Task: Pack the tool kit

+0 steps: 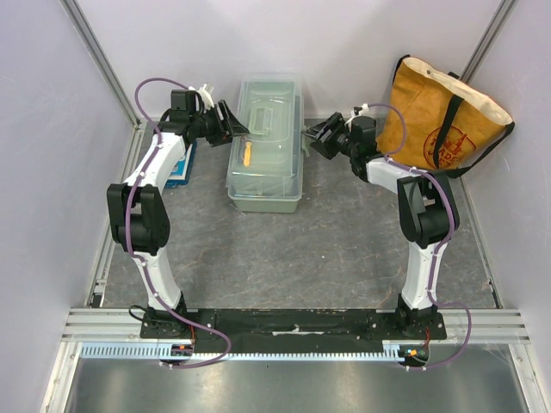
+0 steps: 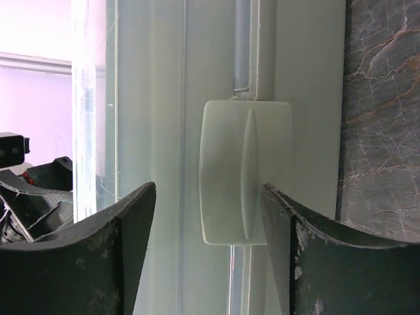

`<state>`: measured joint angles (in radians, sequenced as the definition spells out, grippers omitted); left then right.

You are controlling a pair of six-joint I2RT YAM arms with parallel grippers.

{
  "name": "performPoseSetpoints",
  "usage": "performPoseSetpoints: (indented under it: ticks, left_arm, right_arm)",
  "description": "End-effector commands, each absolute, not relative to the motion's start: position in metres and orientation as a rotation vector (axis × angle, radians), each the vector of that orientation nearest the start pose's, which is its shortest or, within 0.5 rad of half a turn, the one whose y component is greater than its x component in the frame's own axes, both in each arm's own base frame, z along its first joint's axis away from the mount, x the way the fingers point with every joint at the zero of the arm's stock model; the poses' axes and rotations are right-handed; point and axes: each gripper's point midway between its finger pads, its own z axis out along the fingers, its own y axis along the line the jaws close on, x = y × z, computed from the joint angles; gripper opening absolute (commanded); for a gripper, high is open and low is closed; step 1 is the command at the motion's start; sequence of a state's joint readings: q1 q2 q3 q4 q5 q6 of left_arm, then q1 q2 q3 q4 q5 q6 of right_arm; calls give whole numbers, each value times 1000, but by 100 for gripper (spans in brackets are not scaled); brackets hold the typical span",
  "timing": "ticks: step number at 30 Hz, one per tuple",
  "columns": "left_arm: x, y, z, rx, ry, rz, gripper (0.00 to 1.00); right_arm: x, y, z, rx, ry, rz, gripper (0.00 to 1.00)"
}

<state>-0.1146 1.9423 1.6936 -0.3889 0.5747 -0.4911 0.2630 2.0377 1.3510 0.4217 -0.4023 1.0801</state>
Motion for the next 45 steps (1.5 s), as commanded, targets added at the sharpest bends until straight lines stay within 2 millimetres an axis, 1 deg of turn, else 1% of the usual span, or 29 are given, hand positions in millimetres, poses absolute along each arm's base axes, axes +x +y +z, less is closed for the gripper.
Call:
performPoseSetpoints:
  ticks: [1, 3, 7, 10, 14, 21, 26, 29, 32, 34, 36, 41, 43, 45]
  left_arm:
    - [457, -227, 115, -20, 2523, -1039, 62]
    - [457, -227, 114, -21, 2526, -1034, 62]
    - [457, -226, 113, -26, 2528, -1029, 62]
    - [457, -227, 112, -24, 2530, -1025, 62]
    - [457, -225, 110, -29, 2534, -1021, 61]
    - [456, -225, 108, -35, 2541, -1019, 61]
    - [456, -224, 108, -33, 2540, -1012, 61]
    - [456, -225, 109, -32, 2540, -1014, 61]
    - [456, -224, 107, -32, 2546, -1001, 61]
    - [457, -222, 108, -35, 2547, -985, 61]
    - [457, -221, 109, -36, 2548, -974, 61]
    - [457, -217, 111, -48, 2546, -948, 62]
    - [457, -217, 113, -46, 2543, -947, 63]
    - [456, -217, 112, -46, 2546, -944, 63]
  right_arm:
    - [455, 350, 207, 89, 2002, 1556, 71]
    - [454, 352, 202, 100, 2010, 1567, 67]
    - [453, 353, 200, 93, 2026, 1542, 59]
    - [455, 352, 193, 87, 2046, 1514, 50]
    - [453, 351, 175, 100, 2088, 1479, 38]
    - [452, 350, 143, 119, 2148, 1452, 33]
    - [449, 344, 119, 138, 2193, 1402, 36]
    - [446, 342, 109, 145, 2211, 1393, 37]
    - [448, 340, 113, 150, 2198, 1373, 38]
    - [452, 338, 122, 134, 2185, 1339, 40]
    - [457, 334, 134, 118, 2168, 1305, 45]
    - [475, 312, 164, 123, 2128, 1188, 60]
    - [485, 297, 174, 143, 2109, 1142, 64]
    - [490, 281, 182, 165, 2099, 1097, 67]
